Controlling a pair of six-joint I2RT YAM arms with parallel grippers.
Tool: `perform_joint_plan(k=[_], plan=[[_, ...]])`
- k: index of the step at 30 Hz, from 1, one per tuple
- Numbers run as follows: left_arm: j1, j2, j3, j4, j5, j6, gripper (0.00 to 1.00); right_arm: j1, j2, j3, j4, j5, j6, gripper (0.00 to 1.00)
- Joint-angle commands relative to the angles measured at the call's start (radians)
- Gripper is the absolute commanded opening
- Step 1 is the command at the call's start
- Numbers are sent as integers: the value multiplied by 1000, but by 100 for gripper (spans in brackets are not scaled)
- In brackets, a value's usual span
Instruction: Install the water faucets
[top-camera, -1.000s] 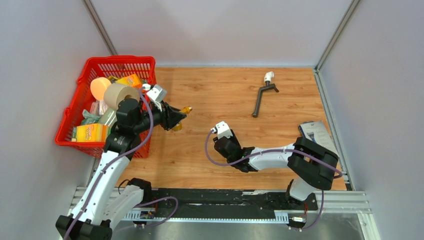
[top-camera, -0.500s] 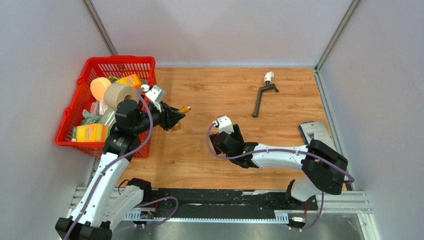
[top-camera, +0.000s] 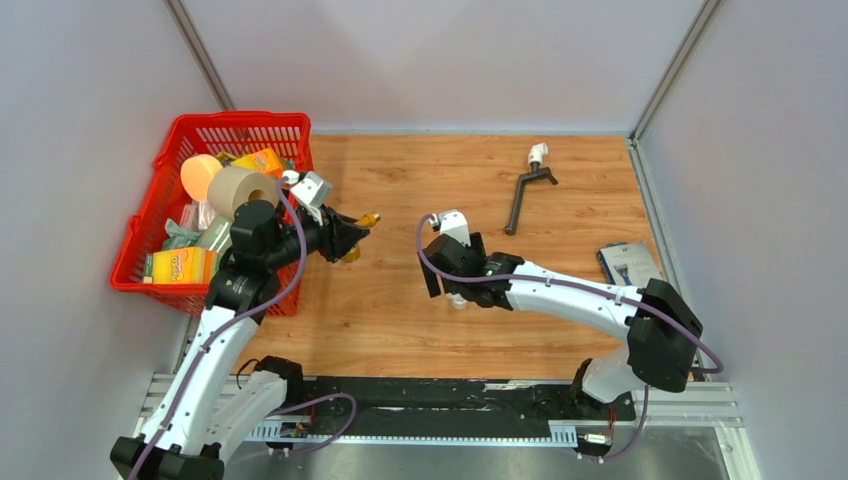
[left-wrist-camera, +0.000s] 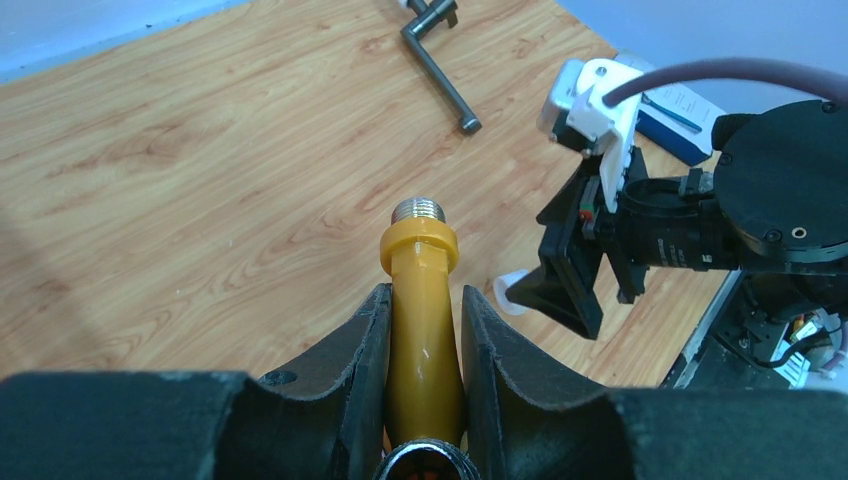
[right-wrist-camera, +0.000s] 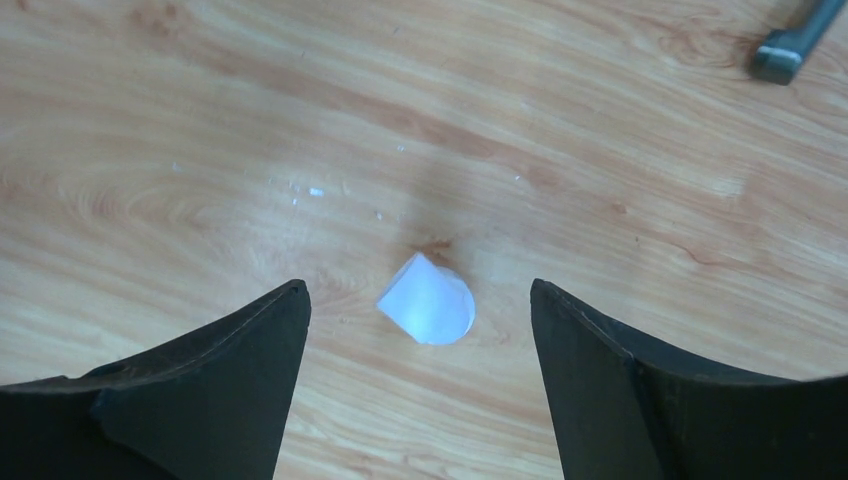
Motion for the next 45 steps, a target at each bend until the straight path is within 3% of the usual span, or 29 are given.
perform_joint_plan(k=[1,9,17,28,37,45], plan=[[6,-23,-3,20,-5,23,0,-12,-34,-10,-13,-154,-212,84],[5,-26,-5,16,-9,31,0,-148,-15,-23,-48,-424,-466,79],[6,-25,-3,8,-15,39,0,-151,141,89,-208,-454,-659,78],[6,-22,0,-4,-37,51,0,-136,305,180,-261,-399,-731,68],[6,-19,1,-9,-43,54,0,-131,333,197,-261,-408,-739,57],[5,-19,1,-9,-43,55,0,-133,322,208,-263,-428,-740,54]])
